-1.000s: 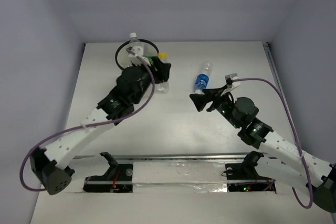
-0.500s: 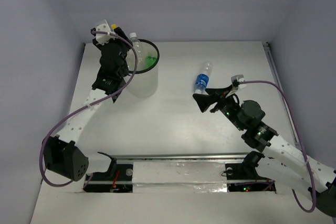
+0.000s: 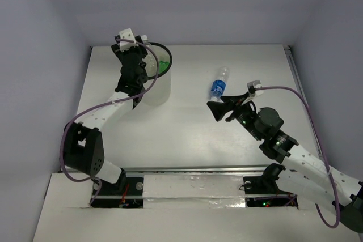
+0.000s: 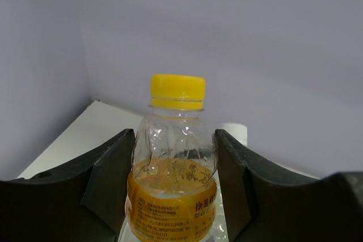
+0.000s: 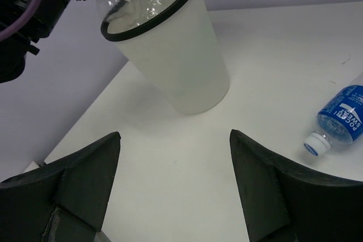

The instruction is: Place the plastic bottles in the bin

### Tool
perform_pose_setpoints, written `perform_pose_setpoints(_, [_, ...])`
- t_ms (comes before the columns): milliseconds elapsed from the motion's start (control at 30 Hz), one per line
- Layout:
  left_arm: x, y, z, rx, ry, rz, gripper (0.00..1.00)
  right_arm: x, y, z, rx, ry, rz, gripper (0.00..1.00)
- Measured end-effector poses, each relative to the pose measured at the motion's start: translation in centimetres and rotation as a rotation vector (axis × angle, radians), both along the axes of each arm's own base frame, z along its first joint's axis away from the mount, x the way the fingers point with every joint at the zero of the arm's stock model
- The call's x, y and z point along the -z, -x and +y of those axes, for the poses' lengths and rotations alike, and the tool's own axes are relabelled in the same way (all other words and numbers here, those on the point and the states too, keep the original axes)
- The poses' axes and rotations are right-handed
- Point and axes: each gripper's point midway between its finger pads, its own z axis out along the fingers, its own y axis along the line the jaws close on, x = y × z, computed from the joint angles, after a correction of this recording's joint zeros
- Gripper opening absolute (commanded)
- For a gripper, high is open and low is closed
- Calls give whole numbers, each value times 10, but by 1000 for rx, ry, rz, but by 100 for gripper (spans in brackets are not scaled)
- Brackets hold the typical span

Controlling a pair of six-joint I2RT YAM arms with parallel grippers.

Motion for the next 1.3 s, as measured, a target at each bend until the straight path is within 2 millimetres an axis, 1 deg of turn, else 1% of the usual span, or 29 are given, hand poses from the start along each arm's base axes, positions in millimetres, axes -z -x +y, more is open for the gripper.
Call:
perform_pose_setpoints(67, [13,-4,-1,-3,-19,11,33,2,-1,1,0,5,5,82])
perform_pose_setpoints(167, [32,-5,-4,-9,-54,26,34,5,-2,2,0,11,12,82])
perform_pose_setpoints(200, [37,-5,-4,-14,-65,26,35,6,-2,2,0,12,13,82])
perform_pose_setpoints(233, [34,-4,-3,-23,-66,4,39,6,-3,2,0,13,15,82])
perform_pose_setpoints(267, [38,-3,-4,-25,-71,3,42,6,-3,2,0,14,15,82])
perform_pose_setpoints(300, [37,-2,-4,-27,-71,-8,47,7,-3,3,0,14,15,82])
perform_pose_setpoints(333, [37,0,-5,-33,-71,-17,60,7,-3,3,0,14,15,82])
perform_pose_setpoints(400, [40,3,-6,-40,-75,-20,71,7,-3,3,0,15,16,82])
perform_pose_setpoints(433, [45,5,-8,-42,-80,-7,80,7,-3,3,1,15,17,82])
perform_pose_setpoints(533, [60,7,-14,-35,-108,48,90,7,-4,2,5,13,18,82])
perform_pose_setpoints(567, [62,7,-16,-30,-112,59,93,8,-4,2,8,13,20,82])
perform_pose_setpoints(667, [61,9,-21,-10,-112,79,98,10,-6,1,22,15,29,83])
perform_pose_setpoints(767, [57,15,-25,14,-110,98,99,16,-10,0,39,25,45,83])
perform_pose_setpoints(833, [50,20,-25,28,-102,96,99,19,-11,0,47,30,56,83])
perform_pose_setpoints(900, [38,25,-25,39,-86,81,99,22,-12,0,52,33,65,83])
perform_pose_setpoints(1067, [12,37,-21,55,-50,47,99,23,-13,-1,62,31,72,83])
perform_pose_setpoints(1167, [2,44,-22,78,-31,40,99,24,-15,-3,74,32,75,74])
perform_pose_setpoints(1233, [-5,47,-23,96,-22,45,99,29,-17,-1,79,44,85,49])
perform_pose_setpoints(1267, [-8,48,-24,106,-13,49,99,32,-19,0,81,51,94,39])
perform_pose_setpoints(1300, [-13,50,-26,118,-5,49,99,37,-21,1,84,60,106,22])
